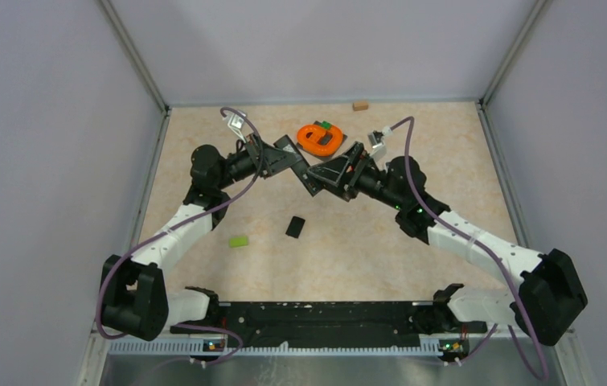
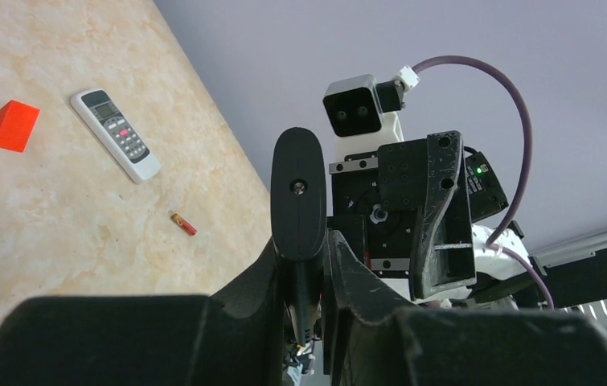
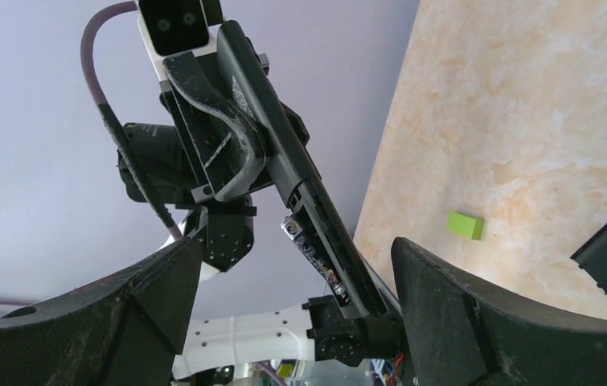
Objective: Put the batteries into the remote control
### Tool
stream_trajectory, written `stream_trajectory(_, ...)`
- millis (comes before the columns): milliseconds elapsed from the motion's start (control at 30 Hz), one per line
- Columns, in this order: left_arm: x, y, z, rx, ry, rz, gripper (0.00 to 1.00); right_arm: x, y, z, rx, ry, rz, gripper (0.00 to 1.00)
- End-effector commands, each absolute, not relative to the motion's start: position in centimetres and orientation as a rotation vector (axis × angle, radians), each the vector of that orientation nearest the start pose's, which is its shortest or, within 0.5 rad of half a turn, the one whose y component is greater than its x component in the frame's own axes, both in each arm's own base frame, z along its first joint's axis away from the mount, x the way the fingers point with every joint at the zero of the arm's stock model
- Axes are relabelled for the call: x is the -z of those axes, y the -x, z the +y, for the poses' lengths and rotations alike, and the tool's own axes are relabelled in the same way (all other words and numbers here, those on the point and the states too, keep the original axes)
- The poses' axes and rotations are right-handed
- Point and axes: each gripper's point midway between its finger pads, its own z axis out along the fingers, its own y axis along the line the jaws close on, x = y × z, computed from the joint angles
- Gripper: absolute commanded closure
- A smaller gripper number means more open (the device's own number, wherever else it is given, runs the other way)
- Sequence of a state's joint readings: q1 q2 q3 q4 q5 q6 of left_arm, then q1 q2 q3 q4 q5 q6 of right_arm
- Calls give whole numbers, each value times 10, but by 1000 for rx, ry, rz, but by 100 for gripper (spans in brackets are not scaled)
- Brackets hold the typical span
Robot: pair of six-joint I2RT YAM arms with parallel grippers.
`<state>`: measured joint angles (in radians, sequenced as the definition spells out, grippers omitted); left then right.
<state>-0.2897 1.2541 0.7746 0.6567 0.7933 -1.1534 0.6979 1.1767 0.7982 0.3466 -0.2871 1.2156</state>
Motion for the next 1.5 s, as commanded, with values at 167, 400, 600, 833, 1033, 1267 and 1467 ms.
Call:
stream_trajectory(167,-345,-285,-247,1652,-206,1611,100,-328,-253,340,-1770,-171,1796,11)
stream_trajectory(400,-344,-283,-247,1655,-219,1609,100,-321,-255,348,-1790,-159,1830,24)
stream_trajectory(600,-344,-283,-247,1657,-225,1607,100,-317,-254,353,-1805,-143,1854,39)
stream_trajectory(833,-346,-282,-248,1660,-233,1601,100,-308,-251,356,-1834,-140,1874,48)
stream_trajectory(1033,-348,-285,-248,1670,-210,1597,100,-301,-249,355,-1840,-147,1890,58)
stream_trajectory(1267,-357,-288,-249,1729,-175,1585,100,-297,-248,355,-1847,-150,1894,66)
stream_trajectory(1467,-357,-287,-250,1748,-160,1602,100,-295,-250,354,-1839,-136,1871,55)
